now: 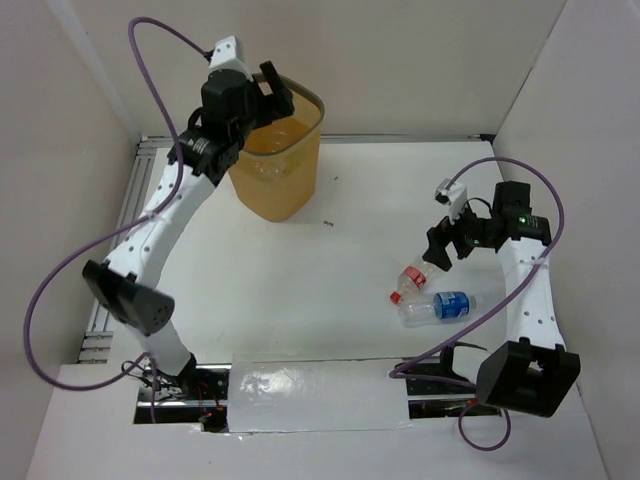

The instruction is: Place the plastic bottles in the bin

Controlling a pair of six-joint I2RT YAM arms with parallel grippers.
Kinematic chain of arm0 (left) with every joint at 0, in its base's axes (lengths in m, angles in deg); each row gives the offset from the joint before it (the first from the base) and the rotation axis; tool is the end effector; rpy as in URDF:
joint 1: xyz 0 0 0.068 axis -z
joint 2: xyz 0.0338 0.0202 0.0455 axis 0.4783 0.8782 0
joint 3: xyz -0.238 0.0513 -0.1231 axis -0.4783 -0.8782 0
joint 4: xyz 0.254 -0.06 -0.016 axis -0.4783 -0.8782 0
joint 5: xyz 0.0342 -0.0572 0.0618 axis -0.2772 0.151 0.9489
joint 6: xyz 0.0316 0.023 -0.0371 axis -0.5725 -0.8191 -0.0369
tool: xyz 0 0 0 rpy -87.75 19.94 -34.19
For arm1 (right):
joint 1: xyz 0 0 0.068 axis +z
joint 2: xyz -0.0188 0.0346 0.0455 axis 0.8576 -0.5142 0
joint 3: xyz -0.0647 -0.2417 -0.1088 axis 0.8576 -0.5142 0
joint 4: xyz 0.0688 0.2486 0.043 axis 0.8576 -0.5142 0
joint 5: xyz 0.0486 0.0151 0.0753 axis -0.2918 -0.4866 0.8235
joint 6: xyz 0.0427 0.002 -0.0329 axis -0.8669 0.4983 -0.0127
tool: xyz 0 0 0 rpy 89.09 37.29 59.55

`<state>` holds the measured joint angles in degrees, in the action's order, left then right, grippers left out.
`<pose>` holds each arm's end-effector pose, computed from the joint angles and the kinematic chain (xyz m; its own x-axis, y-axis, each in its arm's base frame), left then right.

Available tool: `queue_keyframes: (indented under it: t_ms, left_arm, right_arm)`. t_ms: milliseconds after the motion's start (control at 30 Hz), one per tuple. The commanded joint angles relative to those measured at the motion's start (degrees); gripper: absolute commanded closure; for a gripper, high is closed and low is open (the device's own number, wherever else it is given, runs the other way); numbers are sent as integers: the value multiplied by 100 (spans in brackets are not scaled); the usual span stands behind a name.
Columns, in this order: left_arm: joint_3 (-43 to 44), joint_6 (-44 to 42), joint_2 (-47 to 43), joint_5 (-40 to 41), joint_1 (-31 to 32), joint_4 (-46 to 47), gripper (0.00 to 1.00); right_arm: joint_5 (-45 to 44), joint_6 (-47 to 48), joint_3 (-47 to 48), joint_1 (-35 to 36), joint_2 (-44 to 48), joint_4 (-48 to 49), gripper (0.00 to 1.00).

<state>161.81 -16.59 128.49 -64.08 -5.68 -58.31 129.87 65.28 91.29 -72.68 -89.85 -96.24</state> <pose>0.3685 -0.1429 0.4855 -0.1248 -0.5379 -0.8337 -0.0066 0.8407 -0.5414 0.2077 -0.0262 0.3155 -0.4712 -0.4536 -0.7564 -0.7136 0.7001 0.0246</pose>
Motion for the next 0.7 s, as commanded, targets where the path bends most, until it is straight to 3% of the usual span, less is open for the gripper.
queue_keyframes:
  t_ms: [0,100,133,267,467,667]
  left_arm:
    - [-532,-906,-1145,-618,767,749,0]
    - [-1972,-1320,-2287,-1575,1409,1021,0]
    - [-2864,-1251,-2586,-1717,1550,1274,0]
    - [-4703,-734,-3800,-1509,2515,1305,0]
    - [-6674,469,-4934,-542,3571,899,0]
    - [-7696,1674,-5418,-84,4381,776,0]
  right_arm:
    - [60,2050,-42,44,-40,-275,0]
    - [60,4035,-191,44,-154,-573,0]
    - [60,4963,-192,44,-154,-644,0]
    - [-228,6784,-332,123,-434,-925,0]
    - [-677,7704,-131,404,-1243,-979,0]
    - [-1117,7854,-464,922,-1534,-250,0]
